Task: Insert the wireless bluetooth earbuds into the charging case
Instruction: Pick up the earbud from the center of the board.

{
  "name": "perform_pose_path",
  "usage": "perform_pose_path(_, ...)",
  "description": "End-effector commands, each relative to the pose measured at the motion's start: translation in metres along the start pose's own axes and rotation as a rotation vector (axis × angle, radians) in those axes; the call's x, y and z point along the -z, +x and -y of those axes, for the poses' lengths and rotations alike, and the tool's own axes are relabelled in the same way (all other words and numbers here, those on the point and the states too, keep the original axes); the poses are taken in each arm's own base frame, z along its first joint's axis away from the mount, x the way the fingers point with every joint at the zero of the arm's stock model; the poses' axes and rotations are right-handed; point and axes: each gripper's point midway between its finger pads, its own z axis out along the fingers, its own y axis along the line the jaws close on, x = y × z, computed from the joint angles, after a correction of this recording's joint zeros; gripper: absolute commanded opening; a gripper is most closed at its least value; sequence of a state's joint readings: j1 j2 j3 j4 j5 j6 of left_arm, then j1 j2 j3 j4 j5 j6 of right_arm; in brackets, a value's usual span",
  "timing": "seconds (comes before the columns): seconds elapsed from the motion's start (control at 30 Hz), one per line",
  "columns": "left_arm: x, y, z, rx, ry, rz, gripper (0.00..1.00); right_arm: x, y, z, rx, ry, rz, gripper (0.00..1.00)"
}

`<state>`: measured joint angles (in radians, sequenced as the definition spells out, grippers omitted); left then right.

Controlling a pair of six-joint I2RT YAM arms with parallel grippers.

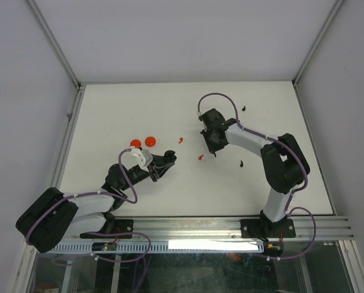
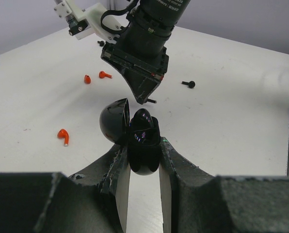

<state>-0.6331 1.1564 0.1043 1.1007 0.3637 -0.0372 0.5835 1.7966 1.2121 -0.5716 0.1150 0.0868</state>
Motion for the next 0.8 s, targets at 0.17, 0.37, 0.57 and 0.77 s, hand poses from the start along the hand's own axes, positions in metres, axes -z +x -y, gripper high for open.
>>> perform_pose_path(0.17, 0.0, -0.019, -0.006, -0.04, -0.029, 0.068, 0.0, -0.012, 0.017, -0.007, -0.006, -0.011, -0.06, 0.15)
perform_pose_path(0.37, 0.001, -0.02, -0.005, -0.039, -0.023, 0.07, 0.0, -0.012, 0.022, -0.005, 0.0, -0.003, -0.1, 0.24)
perform_pose_path(0.57, 0.0, -0.02, -0.004, -0.037, -0.017, 0.068, 0.0, -0.013, 0.03, -0.006, 0.011, -0.005, -0.138, 0.28)
perform_pose_path(0.77, 0.0, -0.02, -0.003, -0.035, -0.012, 0.067, 0.0, -0.01, 0.032, -0.01, 0.028, -0.023, -0.163, 0.3)
